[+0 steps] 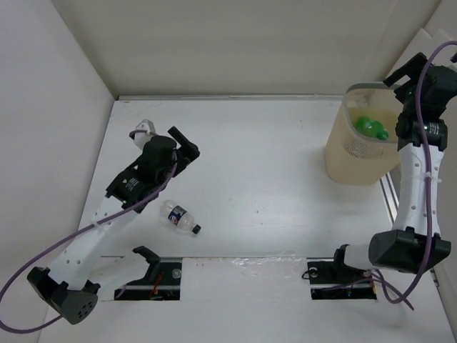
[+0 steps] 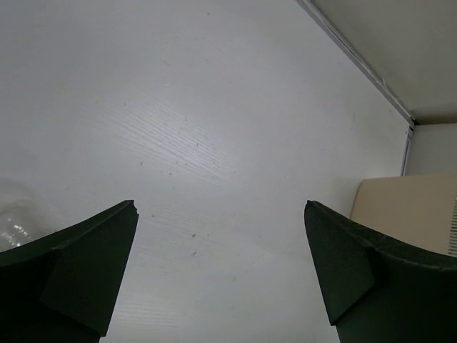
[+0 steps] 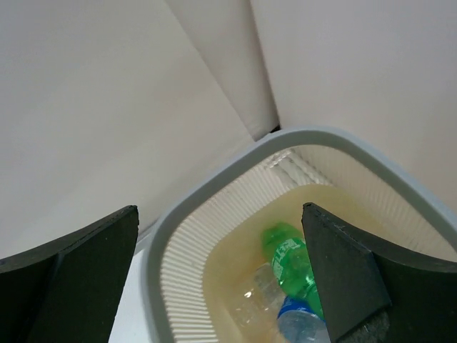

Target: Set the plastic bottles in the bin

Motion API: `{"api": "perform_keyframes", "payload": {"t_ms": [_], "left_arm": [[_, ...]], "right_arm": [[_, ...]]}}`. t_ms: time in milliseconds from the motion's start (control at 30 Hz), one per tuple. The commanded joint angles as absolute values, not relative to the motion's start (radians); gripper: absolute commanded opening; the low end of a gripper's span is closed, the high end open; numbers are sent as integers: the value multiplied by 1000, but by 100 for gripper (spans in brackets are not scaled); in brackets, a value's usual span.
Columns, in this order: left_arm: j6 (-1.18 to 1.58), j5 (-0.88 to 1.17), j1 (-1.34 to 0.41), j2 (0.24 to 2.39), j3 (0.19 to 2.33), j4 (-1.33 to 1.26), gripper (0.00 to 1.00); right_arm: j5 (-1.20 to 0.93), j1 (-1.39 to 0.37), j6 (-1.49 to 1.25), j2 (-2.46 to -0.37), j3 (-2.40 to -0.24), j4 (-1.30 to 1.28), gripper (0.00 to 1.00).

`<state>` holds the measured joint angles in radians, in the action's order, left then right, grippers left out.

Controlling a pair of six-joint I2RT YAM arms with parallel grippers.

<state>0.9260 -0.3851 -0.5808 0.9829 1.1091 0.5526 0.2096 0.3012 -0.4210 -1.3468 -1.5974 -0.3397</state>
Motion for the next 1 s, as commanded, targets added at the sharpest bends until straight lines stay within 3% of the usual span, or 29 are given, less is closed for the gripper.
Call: {"api": "perform_keyframes", "payload": {"t_ms": [0, 200, 400, 533, 900, 967], "left_arm": [[1038, -436, -578, 965, 1078, 666, 100], [1199, -362, -578, 1002, 979, 742, 100], [1353, -353, -578, 910, 818, 776, 100], [1420, -423, -578, 833, 733, 776, 100], [1512, -495, -578, 887, 557, 671, 100], [1513, -495, -578, 887, 517, 635, 96]], "right_arm": [[278, 204, -361, -1302, -1686, -394, 100], [324, 3, -278, -1174, -1623, -393, 100], [261, -84, -278, -1057, -1500, -362, 100], [212, -162, -278, -1015, -1418, -337, 100], [227, -396, -255, -942, -1362, -359, 100], [238, -420, -255, -933, -1362, -359, 100]]}}
